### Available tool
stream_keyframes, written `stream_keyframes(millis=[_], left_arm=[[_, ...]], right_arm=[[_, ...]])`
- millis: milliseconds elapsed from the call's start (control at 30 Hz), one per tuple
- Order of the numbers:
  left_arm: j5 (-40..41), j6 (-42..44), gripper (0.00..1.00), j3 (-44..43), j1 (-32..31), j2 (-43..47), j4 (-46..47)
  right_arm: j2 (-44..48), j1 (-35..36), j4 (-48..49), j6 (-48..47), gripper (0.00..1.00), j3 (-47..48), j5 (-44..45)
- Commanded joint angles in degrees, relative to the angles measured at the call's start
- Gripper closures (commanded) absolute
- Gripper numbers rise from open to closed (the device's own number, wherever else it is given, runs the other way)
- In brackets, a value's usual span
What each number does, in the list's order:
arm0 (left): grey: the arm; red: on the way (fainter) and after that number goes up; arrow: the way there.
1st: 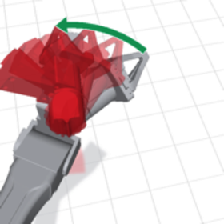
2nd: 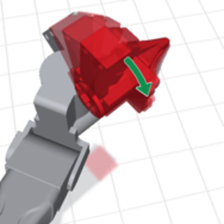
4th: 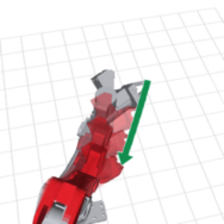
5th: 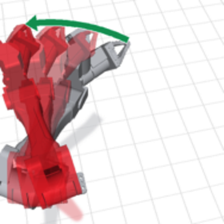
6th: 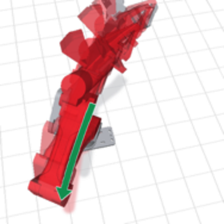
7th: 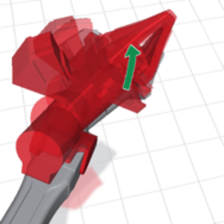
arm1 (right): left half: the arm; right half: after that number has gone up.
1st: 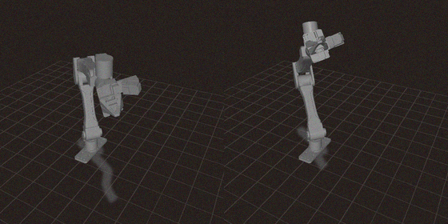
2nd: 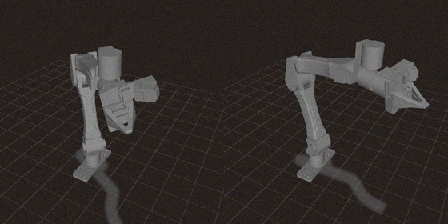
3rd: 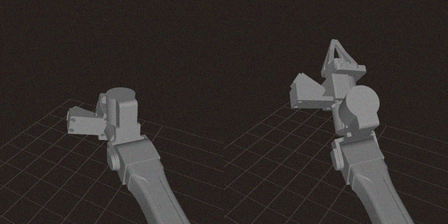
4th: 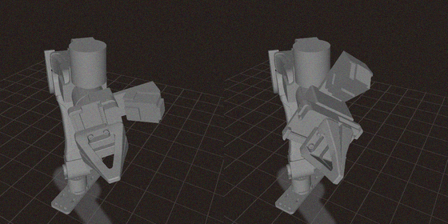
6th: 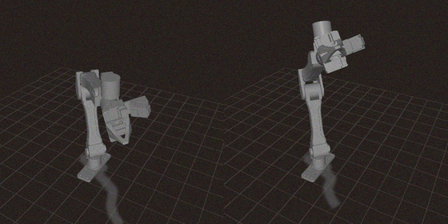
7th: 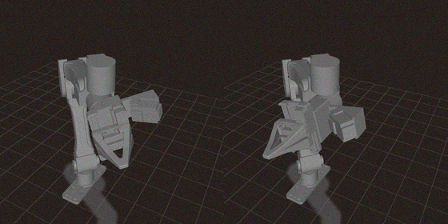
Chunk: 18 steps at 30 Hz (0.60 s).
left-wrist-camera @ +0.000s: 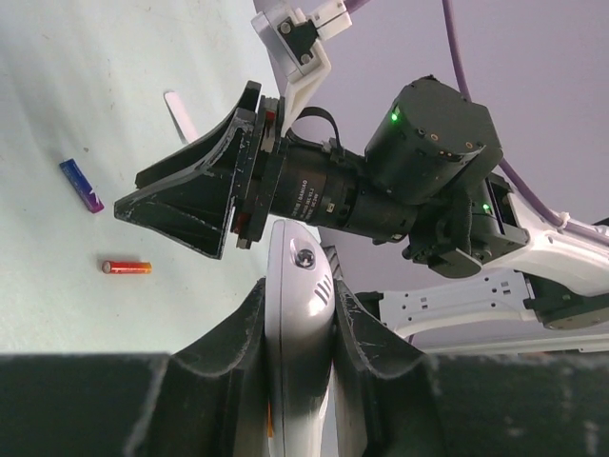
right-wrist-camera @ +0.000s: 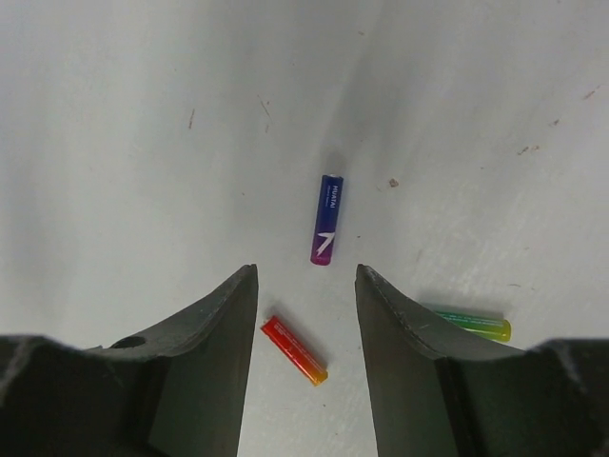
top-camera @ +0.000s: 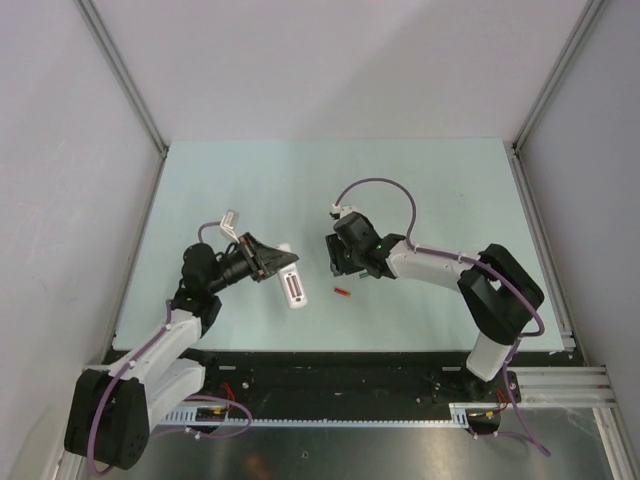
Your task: Load the batteries into the remote control
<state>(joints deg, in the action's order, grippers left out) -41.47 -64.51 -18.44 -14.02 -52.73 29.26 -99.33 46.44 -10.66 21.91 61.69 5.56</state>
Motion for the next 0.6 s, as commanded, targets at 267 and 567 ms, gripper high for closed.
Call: stream_keyframes(millis=[267, 567], left_arm=[[-3.35, 1.32, 1.00, 0.24, 1.28, 0.70, 0.36], [-2.82, 1.23, 1.00, 0.86, 1.28, 2.19, 0.01]], right_arm=[[4.67, 6.21, -9.38, -11.44, 0.47, 1.68, 4.46], [4.93, 7.70, -9.56, -13.47, 0.47, -1.48, 5.25]])
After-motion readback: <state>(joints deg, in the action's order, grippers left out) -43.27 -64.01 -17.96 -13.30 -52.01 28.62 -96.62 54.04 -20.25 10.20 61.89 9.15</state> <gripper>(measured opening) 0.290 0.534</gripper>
